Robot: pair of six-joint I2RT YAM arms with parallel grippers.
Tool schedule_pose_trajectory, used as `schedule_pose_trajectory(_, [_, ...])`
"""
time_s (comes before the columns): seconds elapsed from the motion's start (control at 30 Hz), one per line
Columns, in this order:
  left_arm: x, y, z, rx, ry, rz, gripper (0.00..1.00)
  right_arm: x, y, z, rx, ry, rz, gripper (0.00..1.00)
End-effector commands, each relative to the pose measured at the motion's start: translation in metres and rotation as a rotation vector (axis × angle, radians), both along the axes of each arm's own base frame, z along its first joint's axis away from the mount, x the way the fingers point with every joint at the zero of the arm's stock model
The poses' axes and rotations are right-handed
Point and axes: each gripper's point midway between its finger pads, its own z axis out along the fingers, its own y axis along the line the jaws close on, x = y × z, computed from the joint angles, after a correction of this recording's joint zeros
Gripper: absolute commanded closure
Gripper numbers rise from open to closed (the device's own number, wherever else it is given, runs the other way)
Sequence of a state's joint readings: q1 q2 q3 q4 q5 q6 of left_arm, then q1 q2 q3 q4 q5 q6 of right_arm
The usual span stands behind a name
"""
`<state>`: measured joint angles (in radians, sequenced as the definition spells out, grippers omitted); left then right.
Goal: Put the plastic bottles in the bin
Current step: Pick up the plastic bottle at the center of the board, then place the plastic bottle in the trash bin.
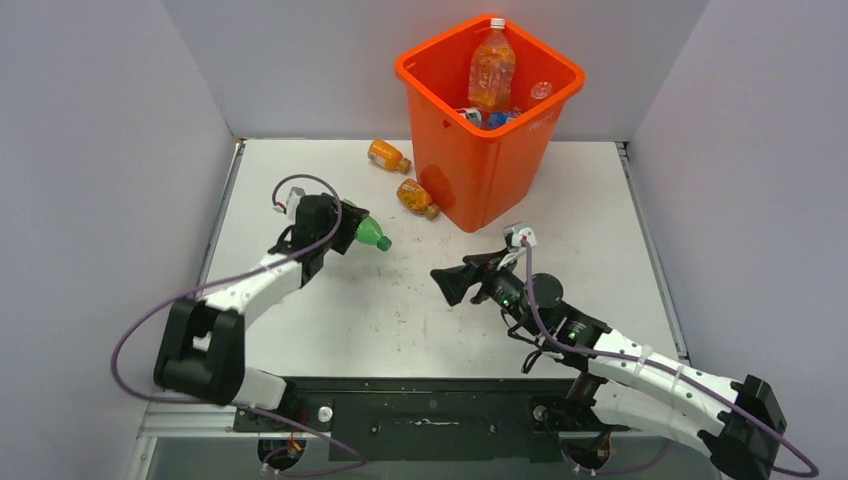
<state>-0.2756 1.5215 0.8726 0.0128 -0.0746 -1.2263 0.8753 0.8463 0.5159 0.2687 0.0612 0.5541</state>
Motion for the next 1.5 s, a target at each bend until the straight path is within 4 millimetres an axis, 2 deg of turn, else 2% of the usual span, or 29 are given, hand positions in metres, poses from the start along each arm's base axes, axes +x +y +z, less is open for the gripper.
schedule_pose_trajectory(0.0, [-0.041,-0.038,0.083,-0.222,-0.274,0.022,0.71,-0.023,0.035,0.027,0.053,-0.101,0.062,0.03])
schedule_pose_trajectory(0.13, [-0.096,-0.053,0.094,-0.262,-0.312,-0.006,0.74,-0.045,0.063,0.027,0.019,-0.121,0.082,0.07])
schedule_pose_trajectory(0.27, [-0.132,-0.057,0.111,-0.275,-0.351,-0.035,0.75,-0.057,0.071,0.029,0.029,-0.132,0.072,0.08])
schedule_pose_trajectory(0.4, [-0.151,-0.054,0.128,-0.290,-0.384,-0.049,0.76,-0.060,0.077,0.027,0.031,-0.118,0.069,0.08])
schedule_pose_trajectory(0.43, [-0.155,-0.053,0.124,-0.276,-0.370,-0.052,0.76,-0.061,0.079,0.026,0.033,-0.115,0.072,0.07])
schedule_pose_trajectory(0.53, [-0.163,-0.055,0.127,-0.284,-0.372,-0.072,0.76,-0.060,0.083,0.025,0.036,-0.110,0.066,0.06])
schedule_pose_trajectory(0.7, [-0.172,-0.060,0.133,-0.290,-0.381,-0.101,0.77,-0.059,0.089,0.033,0.063,-0.132,0.070,0.03])
schedule_pose_trajectory(0.83, [-0.176,-0.064,0.132,-0.296,-0.378,-0.124,0.78,-0.059,0.099,0.035,0.050,-0.141,0.091,0.15])
schedule_pose_trajectory(0.97, [-0.179,-0.066,0.137,-0.305,-0.393,-0.136,0.79,-0.059,0.110,0.028,0.024,-0.121,0.109,0.39])
schedule_pose_trajectory(1.17, [-0.183,-0.066,0.141,-0.313,-0.405,-0.146,0.80,-0.057,0.115,0.016,-0.006,-0.087,0.108,0.48])
schedule_pose_trajectory(1.2, [-0.183,-0.066,0.141,-0.312,-0.406,-0.148,0.80,-0.056,0.115,0.016,-0.006,-0.084,0.110,0.53])
schedule_pose_trajectory(1.27, [-0.185,-0.067,0.142,-0.312,-0.408,-0.153,0.80,-0.056,0.116,0.015,-0.012,-0.081,0.114,0.71])
schedule_pose_trajectory(1.33, [-0.185,-0.066,0.143,-0.308,-0.415,-0.160,0.77,-0.058,0.115,0.019,-0.004,-0.084,0.121,0.89])
schedule_pose_trajectory(1.37, [-0.186,-0.066,0.144,-0.308,-0.424,-0.163,0.72,-0.058,0.114,0.022,0.001,-0.086,0.122,0.94])
schedule_pose_trajectory(1.4, [-0.186,-0.065,0.145,-0.307,-0.436,-0.165,0.60,-0.059,0.111,0.026,0.006,-0.090,0.121,0.95])
schedule_pose_trajectory(1.43, [-0.187,-0.062,0.146,-0.304,-0.441,-0.159,0.41,-0.059,0.109,0.029,0.006,-0.096,0.121,0.95])
schedule_pose_trajectory(1.47, [-0.187,-0.058,0.146,-0.297,-0.444,-0.148,0.28,-0.060,0.107,0.033,0.004,-0.104,0.123,0.95])
